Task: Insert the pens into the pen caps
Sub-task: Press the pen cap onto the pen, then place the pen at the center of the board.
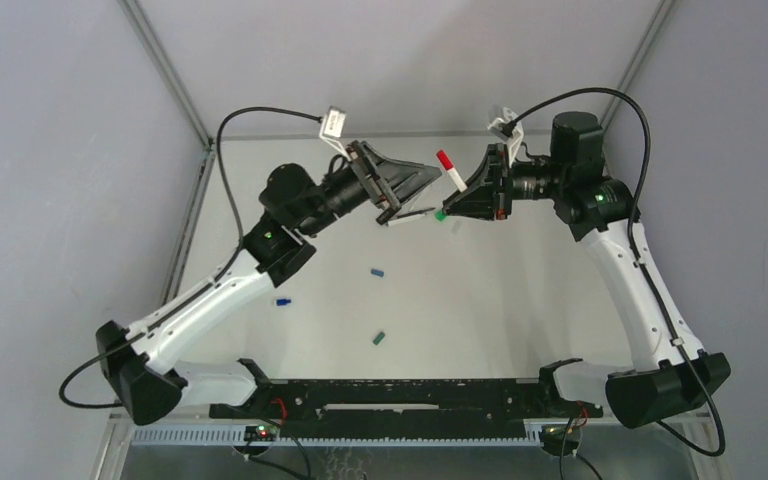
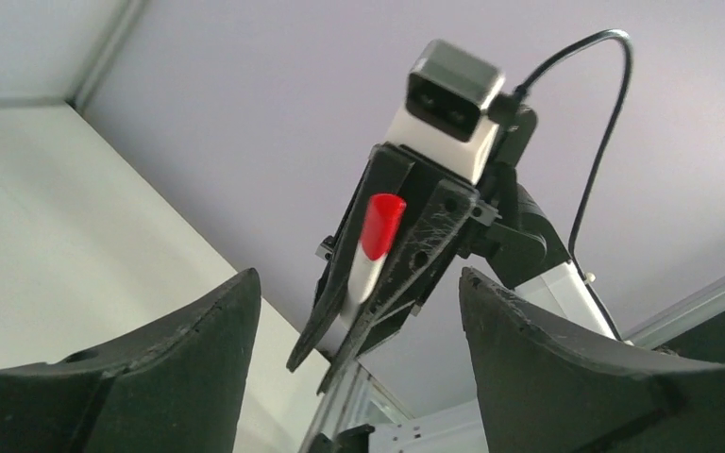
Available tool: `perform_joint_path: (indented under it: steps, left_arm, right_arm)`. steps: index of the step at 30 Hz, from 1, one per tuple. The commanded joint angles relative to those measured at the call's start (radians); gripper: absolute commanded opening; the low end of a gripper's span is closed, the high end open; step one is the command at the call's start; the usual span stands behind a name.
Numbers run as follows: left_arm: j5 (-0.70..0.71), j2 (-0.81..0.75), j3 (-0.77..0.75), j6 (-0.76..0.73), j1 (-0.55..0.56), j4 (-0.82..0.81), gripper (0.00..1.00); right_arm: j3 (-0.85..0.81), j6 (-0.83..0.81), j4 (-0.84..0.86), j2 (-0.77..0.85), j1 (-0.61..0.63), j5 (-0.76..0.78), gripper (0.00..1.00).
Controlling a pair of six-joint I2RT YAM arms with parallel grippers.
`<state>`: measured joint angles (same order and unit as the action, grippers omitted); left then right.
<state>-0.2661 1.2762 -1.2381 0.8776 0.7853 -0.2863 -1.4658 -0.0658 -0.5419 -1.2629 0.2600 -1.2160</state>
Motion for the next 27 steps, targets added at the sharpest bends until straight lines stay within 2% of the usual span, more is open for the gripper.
perform_joint_path:
  steps: [1,12,17,24,27]
  left_arm:
    - [0.068,-0.113,0.063,-0.111,-0.011,0.001,0.82]
    - [0.196,-0.297,0.287,-0.191,-0.061,-0.004,0.90]
    - [0.230,-0.362,0.403,-0.165,-0.104,-0.037,0.99]
    - [0.219,-0.393,0.508,-0.074,-0.181,-0.006,0.99]
    - [0.193,-0.386,0.536,-0.064,-0.203,0.014,0.95]
  right_arm:
    - [0.036,-0.075,-0.030,0.036,-0.036,-0.017,0.00]
    - [0.130,-0.175,-0.078,0.054,-0.125,0.069,0.00]
    - [0.204,-0.210,-0.085,0.057,-0.164,0.229,0.00]
    - [0.288,-0.209,-0.124,-0.010,-0.240,0.498,0.00]
    - [0.307,-0.168,-0.117,-0.075,-0.284,0.581,0.00]
